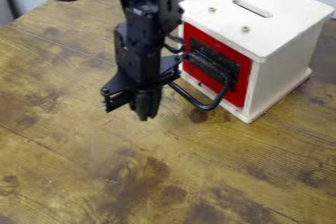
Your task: Open the drawer
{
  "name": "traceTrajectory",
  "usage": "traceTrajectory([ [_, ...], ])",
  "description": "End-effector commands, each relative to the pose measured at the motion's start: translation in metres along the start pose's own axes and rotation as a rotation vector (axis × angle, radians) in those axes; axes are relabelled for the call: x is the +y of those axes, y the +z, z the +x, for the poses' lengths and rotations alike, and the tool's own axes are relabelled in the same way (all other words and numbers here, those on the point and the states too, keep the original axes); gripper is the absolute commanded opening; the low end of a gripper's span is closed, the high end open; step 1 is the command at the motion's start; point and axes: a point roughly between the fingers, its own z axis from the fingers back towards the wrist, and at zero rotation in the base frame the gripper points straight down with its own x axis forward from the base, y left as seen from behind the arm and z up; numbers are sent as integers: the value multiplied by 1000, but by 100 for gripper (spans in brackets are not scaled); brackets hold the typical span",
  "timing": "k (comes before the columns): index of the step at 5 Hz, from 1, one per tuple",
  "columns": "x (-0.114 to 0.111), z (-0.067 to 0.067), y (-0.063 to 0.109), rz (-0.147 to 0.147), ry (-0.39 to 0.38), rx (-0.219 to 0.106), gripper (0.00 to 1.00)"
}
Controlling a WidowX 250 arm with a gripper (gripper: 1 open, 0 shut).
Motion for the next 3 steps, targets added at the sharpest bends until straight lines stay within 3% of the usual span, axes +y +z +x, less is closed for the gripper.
traceTrajectory([
  [1, 0, 3, 34, -99, 52, -43, 0],
  [2, 2, -3, 32, -83, 98, -67, 0],
  [3, -3, 1, 31, -59, 99, -67, 0],
])
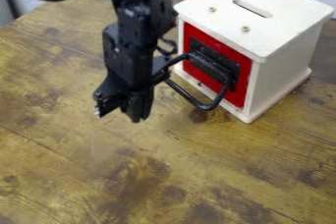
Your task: Open the drawer
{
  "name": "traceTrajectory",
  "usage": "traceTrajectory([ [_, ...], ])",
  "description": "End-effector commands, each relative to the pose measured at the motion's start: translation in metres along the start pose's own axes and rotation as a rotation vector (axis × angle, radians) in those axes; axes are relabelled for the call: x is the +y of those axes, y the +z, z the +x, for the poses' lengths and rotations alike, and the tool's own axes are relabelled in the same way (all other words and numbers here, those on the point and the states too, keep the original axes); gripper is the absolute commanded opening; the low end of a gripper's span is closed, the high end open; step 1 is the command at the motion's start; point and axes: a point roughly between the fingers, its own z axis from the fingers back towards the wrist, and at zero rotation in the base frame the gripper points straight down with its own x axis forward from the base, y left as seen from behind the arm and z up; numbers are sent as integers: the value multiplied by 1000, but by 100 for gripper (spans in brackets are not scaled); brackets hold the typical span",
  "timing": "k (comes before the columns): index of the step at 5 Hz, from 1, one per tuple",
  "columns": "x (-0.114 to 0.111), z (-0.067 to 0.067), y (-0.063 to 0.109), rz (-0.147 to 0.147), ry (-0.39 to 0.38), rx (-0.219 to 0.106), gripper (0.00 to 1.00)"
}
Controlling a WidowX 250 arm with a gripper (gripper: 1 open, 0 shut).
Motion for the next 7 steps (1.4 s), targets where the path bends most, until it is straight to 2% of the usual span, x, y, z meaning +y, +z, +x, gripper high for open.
traceTrajectory([
  [1, -9, 11, 21, -35, 6, -22, 0],
  [2, -11, 16, 19, -17, 1, 5, 0],
  [3, -18, 19, 16, -22, 6, 48, 0],
  [4, -25, 22, 11, -72, 12, 79, 0],
  [5, -26, 25, 13, -131, 97, 48, 0],
  [6, -25, 26, 14, -152, 179, -30, 0],
  [7, -29, 27, 16, -103, 256, -108, 0],
])
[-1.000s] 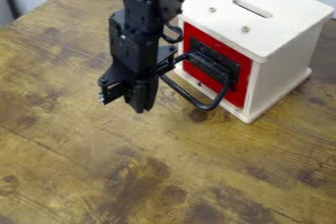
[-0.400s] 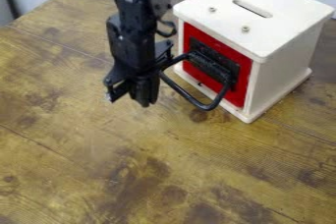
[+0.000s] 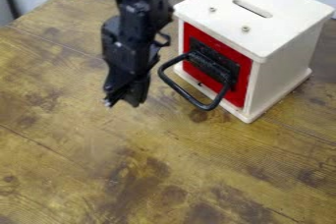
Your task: Open the drawer
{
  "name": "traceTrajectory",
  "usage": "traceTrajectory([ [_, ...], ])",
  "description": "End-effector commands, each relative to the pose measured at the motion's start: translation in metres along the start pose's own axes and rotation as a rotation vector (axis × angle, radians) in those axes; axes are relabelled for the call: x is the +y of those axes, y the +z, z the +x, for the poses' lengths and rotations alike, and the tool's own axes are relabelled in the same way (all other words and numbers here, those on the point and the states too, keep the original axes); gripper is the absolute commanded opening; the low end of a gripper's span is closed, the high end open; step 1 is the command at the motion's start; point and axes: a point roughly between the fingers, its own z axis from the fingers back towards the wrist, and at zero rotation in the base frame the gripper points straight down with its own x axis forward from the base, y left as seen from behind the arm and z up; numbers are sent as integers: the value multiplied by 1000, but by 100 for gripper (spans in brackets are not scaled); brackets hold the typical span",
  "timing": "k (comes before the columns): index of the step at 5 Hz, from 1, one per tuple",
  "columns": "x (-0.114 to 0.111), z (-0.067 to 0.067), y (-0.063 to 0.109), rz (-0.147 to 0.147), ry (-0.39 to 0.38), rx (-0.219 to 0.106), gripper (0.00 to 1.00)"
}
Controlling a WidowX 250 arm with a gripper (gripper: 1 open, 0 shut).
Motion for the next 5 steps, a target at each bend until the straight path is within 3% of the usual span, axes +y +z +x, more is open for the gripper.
traceTrajectory([
  [1, -17, 15, 32, -3, -109, -66, 0],
  [2, -16, 28, 34, 127, -240, -32, 0],
  [3, -6, 38, 34, 212, -224, 170, 0],
  [4, 1, 50, 31, 83, -186, 399, 0],
  [5, 4, 57, 30, -184, -190, 488, 0],
])
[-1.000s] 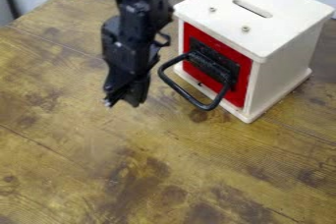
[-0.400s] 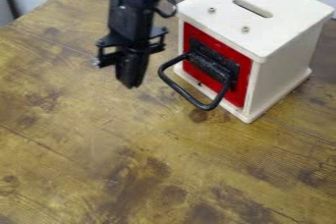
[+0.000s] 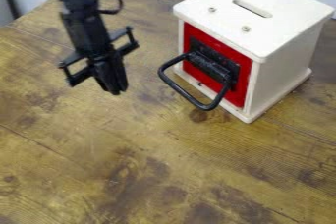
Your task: Open the drawer
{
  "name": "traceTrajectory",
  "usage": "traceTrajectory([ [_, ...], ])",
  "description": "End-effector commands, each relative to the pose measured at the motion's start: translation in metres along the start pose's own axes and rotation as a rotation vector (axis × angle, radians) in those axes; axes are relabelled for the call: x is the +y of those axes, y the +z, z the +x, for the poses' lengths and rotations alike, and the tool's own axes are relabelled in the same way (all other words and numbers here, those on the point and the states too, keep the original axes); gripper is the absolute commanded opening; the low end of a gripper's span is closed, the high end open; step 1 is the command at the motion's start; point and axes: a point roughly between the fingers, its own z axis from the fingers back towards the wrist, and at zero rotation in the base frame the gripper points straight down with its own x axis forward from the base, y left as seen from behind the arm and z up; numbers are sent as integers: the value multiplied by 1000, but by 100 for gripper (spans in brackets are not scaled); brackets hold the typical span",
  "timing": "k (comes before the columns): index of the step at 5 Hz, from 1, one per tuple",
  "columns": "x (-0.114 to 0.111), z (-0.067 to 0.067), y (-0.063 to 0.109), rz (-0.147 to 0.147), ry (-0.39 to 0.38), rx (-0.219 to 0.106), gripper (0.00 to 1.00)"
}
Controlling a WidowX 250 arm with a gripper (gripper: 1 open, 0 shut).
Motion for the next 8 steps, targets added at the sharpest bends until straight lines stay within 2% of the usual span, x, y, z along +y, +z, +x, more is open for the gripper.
traceTrajectory([
  [1, -12, -6, 26, -269, -93, -273, 0],
  [2, -16, -11, 16, -336, -205, -534, 100],
  [3, -34, -43, 4, -137, -341, -700, 100],
  [4, -46, -80, -15, 188, -479, -808, 100],
  [5, -52, -85, -22, 339, -448, -543, 100],
  [6, -43, -79, -13, 333, -292, -276, 100],
  [7, -34, -71, -8, 124, -210, -184, 100],
  [8, -26, -72, -16, -105, -121, -294, 100],
])
